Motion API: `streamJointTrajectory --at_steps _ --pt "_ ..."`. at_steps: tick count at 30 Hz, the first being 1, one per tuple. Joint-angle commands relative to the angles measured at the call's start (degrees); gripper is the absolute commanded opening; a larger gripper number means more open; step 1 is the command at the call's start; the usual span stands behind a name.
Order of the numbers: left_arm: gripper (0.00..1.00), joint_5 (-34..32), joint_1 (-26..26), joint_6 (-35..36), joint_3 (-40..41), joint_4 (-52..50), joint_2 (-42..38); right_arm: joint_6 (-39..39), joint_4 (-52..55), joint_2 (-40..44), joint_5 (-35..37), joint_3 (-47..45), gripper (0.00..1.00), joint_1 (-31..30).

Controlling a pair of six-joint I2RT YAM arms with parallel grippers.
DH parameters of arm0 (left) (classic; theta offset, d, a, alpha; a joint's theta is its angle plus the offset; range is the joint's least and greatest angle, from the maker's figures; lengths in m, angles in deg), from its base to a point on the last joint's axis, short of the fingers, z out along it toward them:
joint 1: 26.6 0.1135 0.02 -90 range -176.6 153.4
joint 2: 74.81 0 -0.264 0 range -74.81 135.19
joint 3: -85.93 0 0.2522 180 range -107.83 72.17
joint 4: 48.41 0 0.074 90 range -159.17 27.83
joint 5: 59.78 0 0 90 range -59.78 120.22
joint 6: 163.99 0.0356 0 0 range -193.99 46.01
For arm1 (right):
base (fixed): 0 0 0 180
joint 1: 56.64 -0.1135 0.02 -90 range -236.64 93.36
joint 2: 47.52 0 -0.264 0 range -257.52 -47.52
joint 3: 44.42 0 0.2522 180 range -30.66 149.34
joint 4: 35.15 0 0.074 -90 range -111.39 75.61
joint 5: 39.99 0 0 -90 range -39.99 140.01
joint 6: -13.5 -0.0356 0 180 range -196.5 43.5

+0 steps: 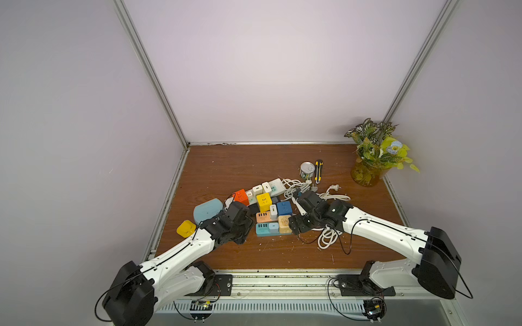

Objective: Pull the plug off the socket
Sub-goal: Move the socket to the center of the board.

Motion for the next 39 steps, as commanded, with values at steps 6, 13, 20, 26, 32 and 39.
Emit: streamJointTrajectory --at_steps 6,13,20,26,32,39 --pt "0.75 1.1 -1.7 -37.3 1.0 6.7 7.0 2.9 1.0 0.9 4.1 4.1 0.94 -0.1" --pt "0.79 6.3 -1.7 -40.4 0.2 5.9 13.4 3.3 0.7 2.0 6.1 3.7 0.95 -0.1" --pt "0.76 6.1 -1.6 -42.2 -0.9 4.9 15.6 3.1 1.0 2.0 6.1 3.7 0.95 -0.1" --pt "0.69 10.3 -1.9 -38.2 -6.1 -3.4 19.7 2.9 0.9 2.2 7.0 3.4 0.96 -0.1" --pt "0.65 11.2 -1.9 -38.4 -5.6 -7.5 19.7 2.6 0.9 2.3 7.3 3.5 0.96 -0.1" --pt "0.76 9.1 -1.5 -40.7 -6.1 -3.9 21.6 2.5 0.8 2.6 7.2 2.7 0.96 -0.1"
